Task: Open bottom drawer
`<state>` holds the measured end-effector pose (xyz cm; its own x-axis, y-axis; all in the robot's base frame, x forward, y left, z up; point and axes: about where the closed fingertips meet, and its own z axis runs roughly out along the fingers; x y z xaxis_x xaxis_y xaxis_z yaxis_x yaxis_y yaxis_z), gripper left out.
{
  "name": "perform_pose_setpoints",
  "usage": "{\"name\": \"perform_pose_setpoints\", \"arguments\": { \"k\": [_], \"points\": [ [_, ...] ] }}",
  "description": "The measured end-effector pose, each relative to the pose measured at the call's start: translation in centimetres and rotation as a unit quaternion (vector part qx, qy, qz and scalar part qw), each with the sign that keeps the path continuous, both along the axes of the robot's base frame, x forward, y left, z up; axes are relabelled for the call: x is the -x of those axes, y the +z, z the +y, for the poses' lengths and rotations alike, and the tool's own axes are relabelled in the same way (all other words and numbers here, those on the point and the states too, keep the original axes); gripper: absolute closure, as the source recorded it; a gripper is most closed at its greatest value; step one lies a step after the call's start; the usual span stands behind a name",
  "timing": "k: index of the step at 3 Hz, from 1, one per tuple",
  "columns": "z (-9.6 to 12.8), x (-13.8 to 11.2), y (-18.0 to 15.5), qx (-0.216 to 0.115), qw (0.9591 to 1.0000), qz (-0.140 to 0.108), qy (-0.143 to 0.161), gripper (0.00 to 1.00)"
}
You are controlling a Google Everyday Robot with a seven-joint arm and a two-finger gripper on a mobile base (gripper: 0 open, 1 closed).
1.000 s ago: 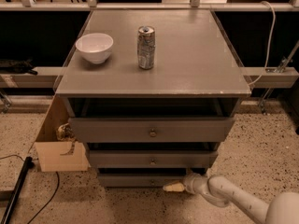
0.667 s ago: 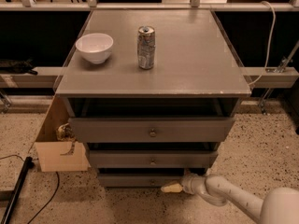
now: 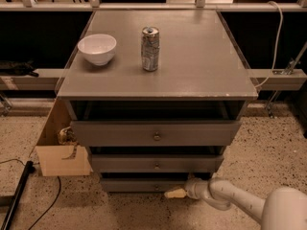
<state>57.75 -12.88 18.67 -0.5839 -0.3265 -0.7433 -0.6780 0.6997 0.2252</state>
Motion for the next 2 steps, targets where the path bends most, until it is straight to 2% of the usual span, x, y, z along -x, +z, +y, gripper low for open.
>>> {"name": "perform_pose_setpoints", "arguments": {
  "k": [2],
  "points": [
    [0.01, 0.00, 0.27, 0.000, 1.0000, 0.000, 0.000, 0.00]
  ]
}}
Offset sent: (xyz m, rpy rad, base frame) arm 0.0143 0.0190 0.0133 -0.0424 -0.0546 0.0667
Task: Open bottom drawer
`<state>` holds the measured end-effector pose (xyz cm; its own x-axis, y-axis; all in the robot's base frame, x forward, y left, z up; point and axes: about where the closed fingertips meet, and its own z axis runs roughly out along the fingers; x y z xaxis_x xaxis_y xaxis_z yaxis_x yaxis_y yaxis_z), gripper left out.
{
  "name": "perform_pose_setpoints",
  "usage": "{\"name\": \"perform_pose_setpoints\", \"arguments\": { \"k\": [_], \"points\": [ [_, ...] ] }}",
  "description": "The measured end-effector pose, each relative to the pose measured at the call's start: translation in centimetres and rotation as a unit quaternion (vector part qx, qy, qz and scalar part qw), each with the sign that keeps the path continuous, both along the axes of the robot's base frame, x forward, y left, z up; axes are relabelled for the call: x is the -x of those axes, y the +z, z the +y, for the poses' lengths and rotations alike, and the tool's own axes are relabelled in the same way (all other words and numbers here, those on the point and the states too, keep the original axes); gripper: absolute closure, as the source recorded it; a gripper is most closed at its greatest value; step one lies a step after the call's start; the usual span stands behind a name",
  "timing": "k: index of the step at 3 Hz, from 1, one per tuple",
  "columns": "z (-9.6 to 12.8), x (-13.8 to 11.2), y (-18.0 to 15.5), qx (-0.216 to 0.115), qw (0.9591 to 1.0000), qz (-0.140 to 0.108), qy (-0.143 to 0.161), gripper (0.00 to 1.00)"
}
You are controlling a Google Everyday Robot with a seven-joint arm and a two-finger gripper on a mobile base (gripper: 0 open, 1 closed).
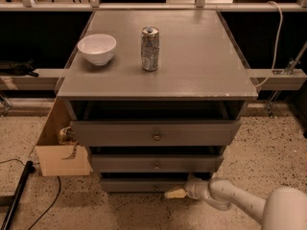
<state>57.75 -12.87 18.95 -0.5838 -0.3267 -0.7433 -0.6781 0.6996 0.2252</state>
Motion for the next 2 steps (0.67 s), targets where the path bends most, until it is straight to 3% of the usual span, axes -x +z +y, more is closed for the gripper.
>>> {"name": "perform_pose_setpoints", "arguments": {
  "k": [1, 2],
  "points": [
    [1.59, -1.37, 1.01, 0.015, 0.9994, -0.020, 0.023, 0.00],
    [1.59, -1.37, 1.01, 0.015, 0.9994, -0.020, 0.023, 0.00]
  ]
}}
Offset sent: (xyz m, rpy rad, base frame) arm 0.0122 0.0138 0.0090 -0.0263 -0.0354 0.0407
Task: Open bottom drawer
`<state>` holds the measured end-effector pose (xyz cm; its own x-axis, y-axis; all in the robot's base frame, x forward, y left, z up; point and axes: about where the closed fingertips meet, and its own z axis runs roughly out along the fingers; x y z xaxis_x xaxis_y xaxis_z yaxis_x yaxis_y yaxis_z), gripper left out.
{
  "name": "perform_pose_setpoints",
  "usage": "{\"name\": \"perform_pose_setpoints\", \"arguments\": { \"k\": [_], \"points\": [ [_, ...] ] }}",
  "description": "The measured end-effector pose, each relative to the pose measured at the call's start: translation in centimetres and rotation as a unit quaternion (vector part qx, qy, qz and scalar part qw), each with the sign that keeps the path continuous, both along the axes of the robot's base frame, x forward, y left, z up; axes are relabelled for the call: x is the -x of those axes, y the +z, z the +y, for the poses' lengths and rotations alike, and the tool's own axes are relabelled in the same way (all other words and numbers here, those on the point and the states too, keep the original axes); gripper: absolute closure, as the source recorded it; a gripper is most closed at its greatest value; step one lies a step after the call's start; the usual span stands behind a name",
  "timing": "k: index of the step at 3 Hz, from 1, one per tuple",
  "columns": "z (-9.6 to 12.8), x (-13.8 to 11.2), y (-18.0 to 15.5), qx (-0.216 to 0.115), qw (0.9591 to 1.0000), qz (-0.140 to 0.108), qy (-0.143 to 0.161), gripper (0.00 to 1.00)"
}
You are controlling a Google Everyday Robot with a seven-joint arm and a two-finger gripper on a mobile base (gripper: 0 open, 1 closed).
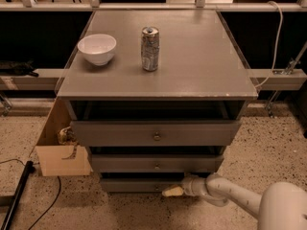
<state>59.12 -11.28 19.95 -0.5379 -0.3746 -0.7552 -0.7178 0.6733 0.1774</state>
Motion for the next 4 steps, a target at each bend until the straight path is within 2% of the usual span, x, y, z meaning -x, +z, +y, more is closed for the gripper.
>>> {"name": "perform_pose_setpoints", "arguments": {
  "k": [2, 3, 4],
  "points": [
    [-0.2, -0.2, -1.9, 0.012, 0.9998, 0.017, 0.001, 0.00],
    [-0.2, -0.2, -1.9, 0.012, 0.9998, 0.017, 0.001, 0.00],
    [-0.2, -0.2, -1.9, 0.012, 0.9998, 0.017, 0.001, 0.15]
  ]
}}
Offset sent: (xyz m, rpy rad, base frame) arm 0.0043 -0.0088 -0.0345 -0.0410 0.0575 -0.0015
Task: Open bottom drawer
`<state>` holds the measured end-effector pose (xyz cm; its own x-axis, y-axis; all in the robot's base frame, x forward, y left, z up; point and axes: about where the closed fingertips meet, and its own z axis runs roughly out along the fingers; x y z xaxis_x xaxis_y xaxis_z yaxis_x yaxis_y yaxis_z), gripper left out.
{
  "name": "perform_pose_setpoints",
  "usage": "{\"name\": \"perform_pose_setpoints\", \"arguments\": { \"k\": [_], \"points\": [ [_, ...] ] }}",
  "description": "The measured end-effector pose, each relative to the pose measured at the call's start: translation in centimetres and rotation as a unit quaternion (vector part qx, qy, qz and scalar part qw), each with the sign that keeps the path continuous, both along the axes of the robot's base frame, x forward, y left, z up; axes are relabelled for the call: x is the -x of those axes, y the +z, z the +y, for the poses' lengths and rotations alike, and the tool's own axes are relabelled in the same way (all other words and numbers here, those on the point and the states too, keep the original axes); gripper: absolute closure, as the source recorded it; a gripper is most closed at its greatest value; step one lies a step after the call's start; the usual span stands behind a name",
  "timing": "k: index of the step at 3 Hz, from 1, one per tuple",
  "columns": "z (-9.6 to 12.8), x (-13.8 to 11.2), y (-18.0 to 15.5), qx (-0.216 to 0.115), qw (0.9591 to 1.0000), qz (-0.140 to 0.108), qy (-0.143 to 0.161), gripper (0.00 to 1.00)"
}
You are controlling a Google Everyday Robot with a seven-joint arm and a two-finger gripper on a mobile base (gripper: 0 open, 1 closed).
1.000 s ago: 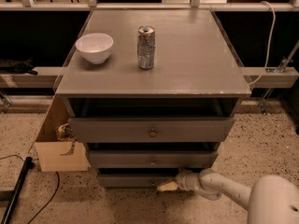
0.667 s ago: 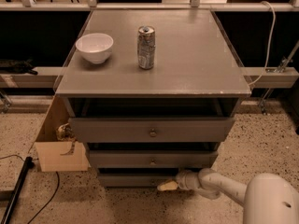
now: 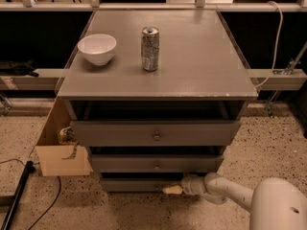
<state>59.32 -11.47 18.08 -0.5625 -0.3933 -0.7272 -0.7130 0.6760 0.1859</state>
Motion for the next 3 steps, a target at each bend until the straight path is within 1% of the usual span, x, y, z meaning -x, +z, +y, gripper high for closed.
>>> {"name": "perform_pose_setpoints", "arguments": {
  "k": [1, 2, 3],
  "points": [
    [0.00, 0.00, 0.00, 0.000, 1.0000, 0.000, 0.000, 0.37],
    [0.01, 0.00, 0.00, 0.000, 1.0000, 0.000, 0.000, 0.68],
    [0.00, 0.01, 0.06, 0.000, 1.0000, 0.000, 0.000, 0.93]
  ]
}}
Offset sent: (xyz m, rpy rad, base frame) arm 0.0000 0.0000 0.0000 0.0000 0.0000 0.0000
